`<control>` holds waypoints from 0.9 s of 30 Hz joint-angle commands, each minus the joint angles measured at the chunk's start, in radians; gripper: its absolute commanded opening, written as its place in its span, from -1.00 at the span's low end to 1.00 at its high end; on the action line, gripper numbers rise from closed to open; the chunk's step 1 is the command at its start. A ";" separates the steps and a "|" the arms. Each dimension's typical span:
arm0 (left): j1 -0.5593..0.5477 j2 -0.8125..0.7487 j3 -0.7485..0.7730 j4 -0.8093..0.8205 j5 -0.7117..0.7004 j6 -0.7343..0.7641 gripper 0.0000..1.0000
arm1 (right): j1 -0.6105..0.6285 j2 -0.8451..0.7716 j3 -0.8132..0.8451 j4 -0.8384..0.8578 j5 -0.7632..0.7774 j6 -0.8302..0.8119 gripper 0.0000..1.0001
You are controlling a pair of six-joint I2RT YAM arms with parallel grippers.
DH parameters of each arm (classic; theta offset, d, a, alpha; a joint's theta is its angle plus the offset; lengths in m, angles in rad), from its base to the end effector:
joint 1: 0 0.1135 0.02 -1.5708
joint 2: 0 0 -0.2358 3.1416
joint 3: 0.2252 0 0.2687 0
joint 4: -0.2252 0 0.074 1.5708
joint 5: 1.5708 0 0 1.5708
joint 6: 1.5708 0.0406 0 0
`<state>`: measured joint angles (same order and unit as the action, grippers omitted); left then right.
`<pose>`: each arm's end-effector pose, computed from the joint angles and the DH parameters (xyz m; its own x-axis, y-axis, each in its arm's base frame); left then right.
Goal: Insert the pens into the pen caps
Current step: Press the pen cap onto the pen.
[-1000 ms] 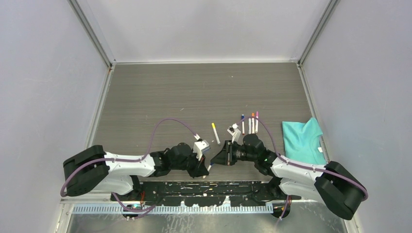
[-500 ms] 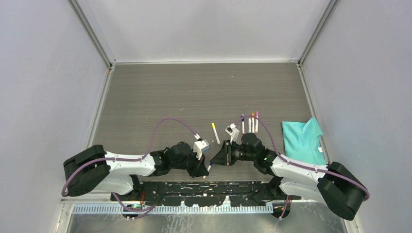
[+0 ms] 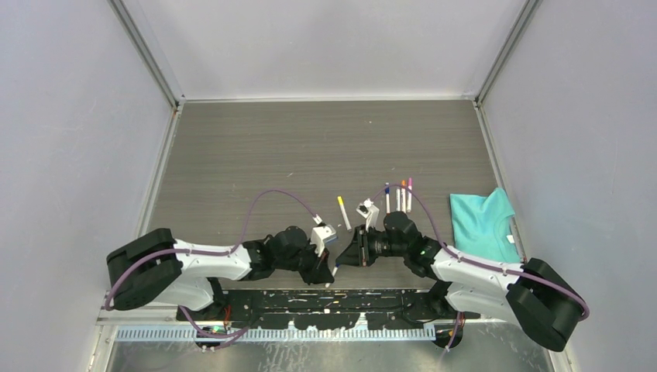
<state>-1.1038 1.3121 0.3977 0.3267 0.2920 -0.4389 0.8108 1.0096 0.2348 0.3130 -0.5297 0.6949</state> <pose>0.1071 -0.2383 0.1080 -0.6352 0.3559 -0.6855 0.7656 0.4070 -0.4981 0.1376 0.1745 0.1242 -0.8358 -0.0773 -0.5435 -0.5233 0.4116 0.7462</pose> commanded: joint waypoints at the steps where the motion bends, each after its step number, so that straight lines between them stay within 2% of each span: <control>1: 0.079 0.017 0.111 0.346 -0.213 -0.013 -1.00 | 0.084 0.048 -0.027 -0.209 -0.320 -0.021 -0.98; 12: 0.078 0.092 0.082 0.456 -0.225 -0.012 -1.00 | 0.087 0.118 -0.014 -0.239 -0.348 -0.059 -0.98; 22: 0.078 0.140 0.038 0.566 -0.255 -0.006 -1.00 | 0.089 0.206 -0.038 -0.142 -0.406 0.015 -0.98; 27: 0.078 0.122 0.028 0.553 -0.276 0.013 -0.99 | 0.088 0.212 -0.052 -0.162 -0.382 0.070 -0.98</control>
<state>-1.0771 1.4380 0.3653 0.4931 0.3439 -0.5133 0.8032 1.1835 0.2531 0.3634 -0.5251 0.6445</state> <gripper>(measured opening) 0.053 0.215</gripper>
